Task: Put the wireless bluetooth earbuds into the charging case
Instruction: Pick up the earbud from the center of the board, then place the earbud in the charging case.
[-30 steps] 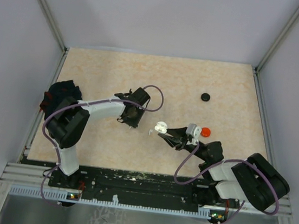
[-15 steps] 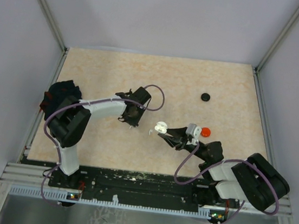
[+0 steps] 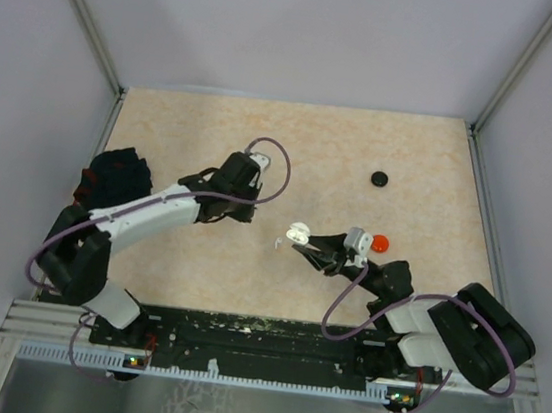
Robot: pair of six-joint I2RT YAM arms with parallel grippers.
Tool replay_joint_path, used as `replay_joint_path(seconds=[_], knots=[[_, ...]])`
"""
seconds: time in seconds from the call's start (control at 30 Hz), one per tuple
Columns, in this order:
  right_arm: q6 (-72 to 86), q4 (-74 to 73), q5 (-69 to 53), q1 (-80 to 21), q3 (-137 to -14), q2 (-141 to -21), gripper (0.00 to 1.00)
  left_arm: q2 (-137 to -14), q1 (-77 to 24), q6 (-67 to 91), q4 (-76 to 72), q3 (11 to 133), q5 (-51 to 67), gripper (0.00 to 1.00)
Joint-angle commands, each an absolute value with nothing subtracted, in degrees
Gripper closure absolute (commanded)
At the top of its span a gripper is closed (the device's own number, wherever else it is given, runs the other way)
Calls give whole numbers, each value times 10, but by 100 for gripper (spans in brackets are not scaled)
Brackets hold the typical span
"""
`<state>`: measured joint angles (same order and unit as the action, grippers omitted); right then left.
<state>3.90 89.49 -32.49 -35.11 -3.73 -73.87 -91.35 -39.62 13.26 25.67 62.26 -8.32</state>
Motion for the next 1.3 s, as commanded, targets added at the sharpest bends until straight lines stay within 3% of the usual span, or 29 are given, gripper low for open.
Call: replay_joint_path(seconds=[0.0, 0.57, 1.27], knots=[[27, 929, -315, -353, -38, -728, 100, -828, -407, 128, 150, 581, -73, 80], [24, 965, -246, -352, -27, -748, 100, -636, -472, 97, -174, 420, -34, 80], [30, 987, -221, -352, -30, -756, 100, -681, -613, 28, -375, 390, -47, 81]])
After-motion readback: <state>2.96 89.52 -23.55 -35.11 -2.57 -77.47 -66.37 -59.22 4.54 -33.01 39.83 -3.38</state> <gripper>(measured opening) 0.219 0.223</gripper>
